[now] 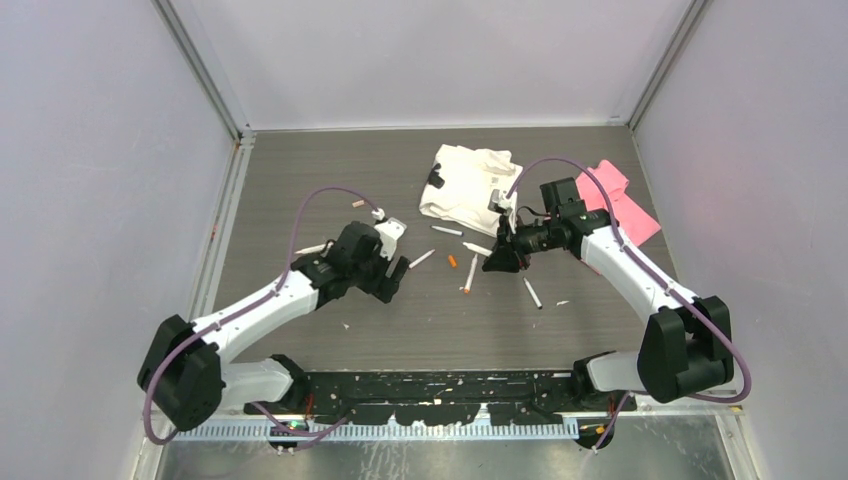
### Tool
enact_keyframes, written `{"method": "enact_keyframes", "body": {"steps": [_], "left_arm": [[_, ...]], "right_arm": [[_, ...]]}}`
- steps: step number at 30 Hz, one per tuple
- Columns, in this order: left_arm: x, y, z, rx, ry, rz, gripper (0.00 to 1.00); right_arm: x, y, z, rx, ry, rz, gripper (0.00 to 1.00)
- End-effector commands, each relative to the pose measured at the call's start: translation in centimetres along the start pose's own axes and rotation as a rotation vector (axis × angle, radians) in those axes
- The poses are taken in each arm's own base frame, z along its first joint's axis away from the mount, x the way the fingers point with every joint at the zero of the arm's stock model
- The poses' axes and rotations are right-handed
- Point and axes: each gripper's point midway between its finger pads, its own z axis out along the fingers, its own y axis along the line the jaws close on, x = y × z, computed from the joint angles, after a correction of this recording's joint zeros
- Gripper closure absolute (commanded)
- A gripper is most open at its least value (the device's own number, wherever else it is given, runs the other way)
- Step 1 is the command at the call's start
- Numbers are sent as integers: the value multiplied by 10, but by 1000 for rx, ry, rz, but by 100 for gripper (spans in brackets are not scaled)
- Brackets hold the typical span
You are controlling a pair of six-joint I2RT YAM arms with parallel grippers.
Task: Insert the pens into the pen caps
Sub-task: Insert the pen cap onto the pen.
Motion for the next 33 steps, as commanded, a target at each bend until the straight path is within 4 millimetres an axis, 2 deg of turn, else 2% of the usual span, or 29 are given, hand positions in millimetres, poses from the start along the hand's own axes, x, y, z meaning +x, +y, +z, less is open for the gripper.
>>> {"method": "enact_keyframes", "body": {"steps": [1,8,10,12,13,17,21,33], "left_arm": [[-16,9,-2,40,54,197,19],[-12,21,-10,107,295,515,23],[-11,26,-7,145,357,616,24],[4,18,-1,304,406,746,27],[13,13,0,416,425,797,32],[23,21,10,533,461,789,38],[22,16,24,607,405,813,37],[14,25,68,554,353,867,38]], "right_arm": [[-4,3,-4,-6,0,-88,99],[-6,7,-4,-26,-10,-84,99],[-8,8,-4,-27,-12,-84,99],[-10,10,-6,-25,-15,-88,99],[-10,10,-6,-25,-15,-90,99],[-14,12,-9,-20,-16,-94,99],[-16,14,-10,-23,-22,-92,99],[-18,21,-9,-65,-35,-64,99]]}}
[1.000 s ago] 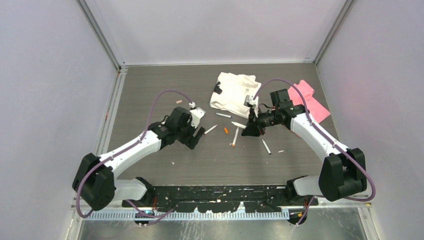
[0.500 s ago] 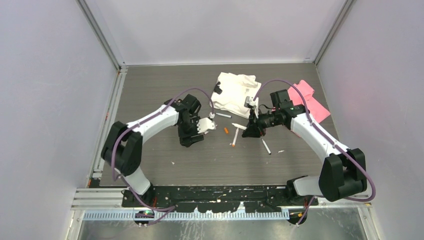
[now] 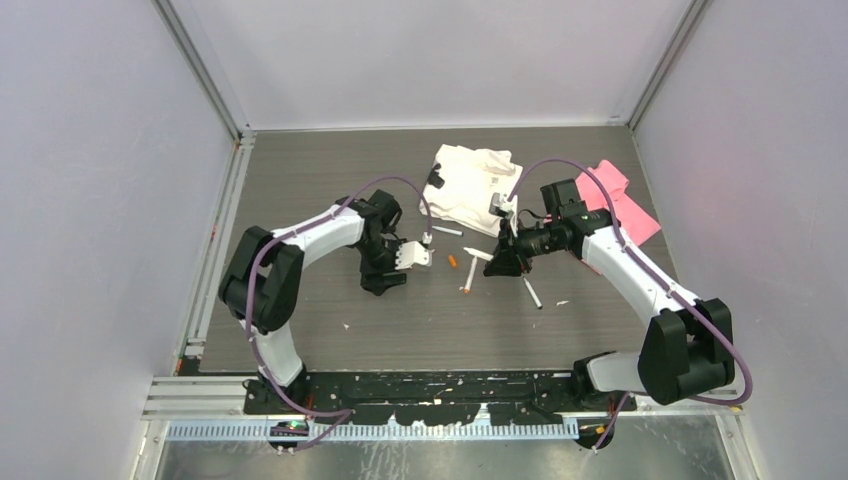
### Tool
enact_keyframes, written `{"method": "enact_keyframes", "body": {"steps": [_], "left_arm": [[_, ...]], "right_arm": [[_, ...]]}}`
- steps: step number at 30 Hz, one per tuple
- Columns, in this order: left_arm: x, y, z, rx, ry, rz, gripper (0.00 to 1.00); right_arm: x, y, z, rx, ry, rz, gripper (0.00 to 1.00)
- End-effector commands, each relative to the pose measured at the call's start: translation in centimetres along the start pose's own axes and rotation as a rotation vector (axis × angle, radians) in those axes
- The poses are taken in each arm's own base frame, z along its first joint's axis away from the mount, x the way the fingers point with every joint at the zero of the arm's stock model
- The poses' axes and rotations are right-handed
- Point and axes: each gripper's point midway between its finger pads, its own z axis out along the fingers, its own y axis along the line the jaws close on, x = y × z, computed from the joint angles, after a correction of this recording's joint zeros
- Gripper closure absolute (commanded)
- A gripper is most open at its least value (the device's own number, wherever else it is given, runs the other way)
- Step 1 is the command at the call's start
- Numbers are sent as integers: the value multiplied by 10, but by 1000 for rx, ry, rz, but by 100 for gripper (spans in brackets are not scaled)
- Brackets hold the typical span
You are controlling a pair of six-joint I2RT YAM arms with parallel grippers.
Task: Insert the pens into the pen caps
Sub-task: Insert the pen cap onto the pen.
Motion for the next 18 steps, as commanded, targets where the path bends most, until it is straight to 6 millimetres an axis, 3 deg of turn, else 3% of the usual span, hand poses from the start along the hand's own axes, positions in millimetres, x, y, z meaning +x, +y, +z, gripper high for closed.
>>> {"method": "enact_keyframes", "body": {"steps": [1,6,12,18], "left_arm": [[-19,25,0,-70,-62,62,39],[-24,33,6,-93,-50,61,46],[-27,28,19,-65,-36,55,54],[-18,25,28,-51,21,35,62]], "right_arm": [[-24,8,-6,-21,-52,-58,99],[-24,10,-5,-36,-53,-49,99],[-24,10,-4,-39,-51,-47,99],[-24,11,-4,-45,-52,-43,99]]}}
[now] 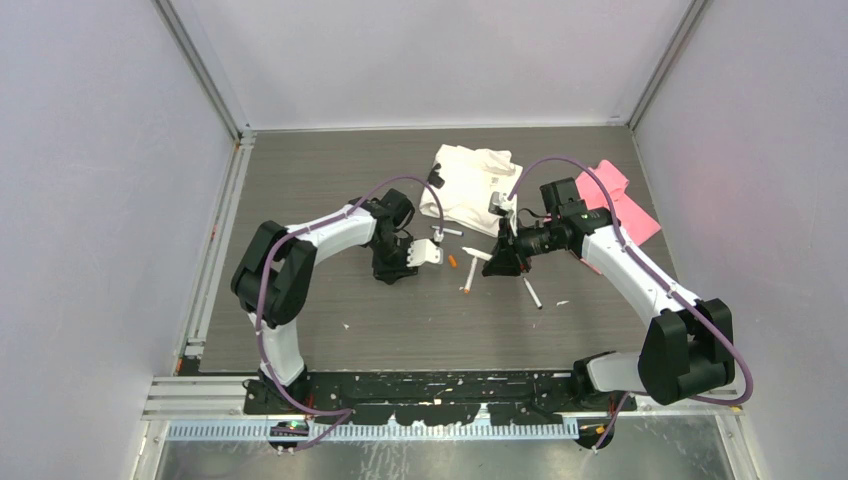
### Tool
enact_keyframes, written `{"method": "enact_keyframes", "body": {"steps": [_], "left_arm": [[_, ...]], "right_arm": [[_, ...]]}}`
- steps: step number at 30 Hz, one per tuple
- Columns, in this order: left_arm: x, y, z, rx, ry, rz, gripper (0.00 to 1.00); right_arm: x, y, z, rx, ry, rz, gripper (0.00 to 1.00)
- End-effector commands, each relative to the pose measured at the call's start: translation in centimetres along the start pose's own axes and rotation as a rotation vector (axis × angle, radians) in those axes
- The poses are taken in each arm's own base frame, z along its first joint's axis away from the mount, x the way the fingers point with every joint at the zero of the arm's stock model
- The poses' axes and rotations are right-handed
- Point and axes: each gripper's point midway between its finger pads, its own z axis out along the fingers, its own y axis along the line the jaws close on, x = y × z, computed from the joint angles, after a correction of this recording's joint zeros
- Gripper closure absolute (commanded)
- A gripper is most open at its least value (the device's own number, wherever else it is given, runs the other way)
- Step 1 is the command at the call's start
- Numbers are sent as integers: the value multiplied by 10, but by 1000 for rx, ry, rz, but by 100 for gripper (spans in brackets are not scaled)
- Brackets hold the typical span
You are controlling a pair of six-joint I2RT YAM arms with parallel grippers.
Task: Insert the pens into the pen caps
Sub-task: Insert the pen cap onto the pen.
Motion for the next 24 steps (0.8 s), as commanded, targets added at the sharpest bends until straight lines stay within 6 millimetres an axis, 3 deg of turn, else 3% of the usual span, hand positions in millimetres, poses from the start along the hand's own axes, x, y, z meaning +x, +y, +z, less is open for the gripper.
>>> {"method": "enact_keyframes", "body": {"steps": [1,8,15,19,24], "left_arm": [[7,0,10,9,47,-16,63],[23,-4,15,10,115,-39,64],[28,-4,15,-2,134,-63,96],[20,3,7,-57,102,-96,100],[-13,24,-23,-207,-39,-205,99]], "right_arm": [[-17,6,-3,-23,-34,-37,99],[-18,8,-4,-27,-36,-36,99],[-20,10,-4,-29,-41,-38,99],[-20,11,-4,-31,-42,-41,99],[-19,9,-4,-23,-46,-45,99]]}}
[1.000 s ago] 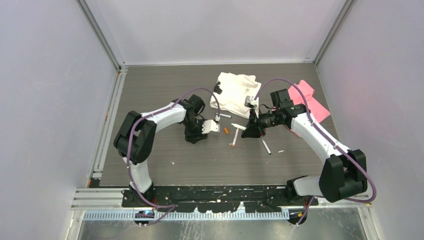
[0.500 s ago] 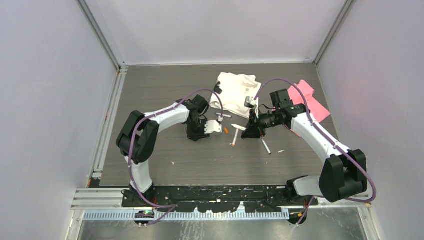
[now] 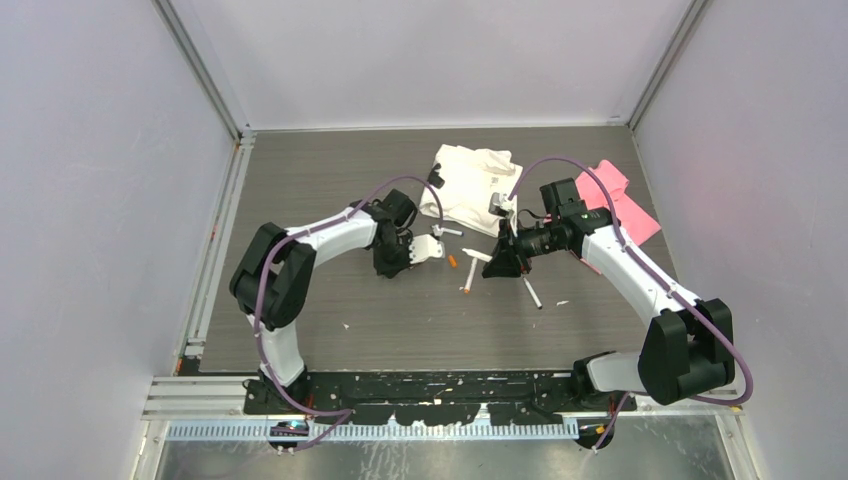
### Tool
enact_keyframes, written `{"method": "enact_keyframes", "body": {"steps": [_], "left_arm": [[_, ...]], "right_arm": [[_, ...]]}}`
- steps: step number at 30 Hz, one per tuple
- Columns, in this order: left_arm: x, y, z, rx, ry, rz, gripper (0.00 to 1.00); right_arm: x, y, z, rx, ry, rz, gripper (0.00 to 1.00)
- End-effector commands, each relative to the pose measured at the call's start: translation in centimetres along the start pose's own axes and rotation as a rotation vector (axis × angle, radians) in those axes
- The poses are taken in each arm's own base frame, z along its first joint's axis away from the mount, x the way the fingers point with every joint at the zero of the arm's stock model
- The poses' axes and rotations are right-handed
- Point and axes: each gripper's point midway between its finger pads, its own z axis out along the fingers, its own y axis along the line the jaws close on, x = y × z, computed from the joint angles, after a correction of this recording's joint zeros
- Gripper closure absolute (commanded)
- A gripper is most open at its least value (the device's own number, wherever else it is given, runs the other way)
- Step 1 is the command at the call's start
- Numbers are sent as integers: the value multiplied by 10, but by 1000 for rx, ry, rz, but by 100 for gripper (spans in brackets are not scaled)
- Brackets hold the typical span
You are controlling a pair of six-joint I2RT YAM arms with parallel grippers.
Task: Insert the pens into the pen caps
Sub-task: Insert the pen cap onto the pen.
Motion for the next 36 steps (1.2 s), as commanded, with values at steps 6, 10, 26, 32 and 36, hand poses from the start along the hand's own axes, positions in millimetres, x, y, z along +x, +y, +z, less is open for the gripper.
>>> {"method": "enact_keyframes", "body": {"steps": [6,10,26,32,36], "left_arm": [[-63,38,-78,-334,-409,-483,99],[-91,44,-122,-403,-741,-802,99],[-108,53,-173,32,-1629,-1915,99],[-109,50,-169,-36,-1578,-2012,99],[-118,43,-167,1,-1573,-2015,99]], "right_arm": [[-19,-3,-2,37,-56,-50,99],[-21,-7,0,67,-79,-37,99],[-45,-26,21,139,-234,229,99],[-37,-25,46,156,-172,235,99],[-34,-29,54,182,-151,240,99]]}}
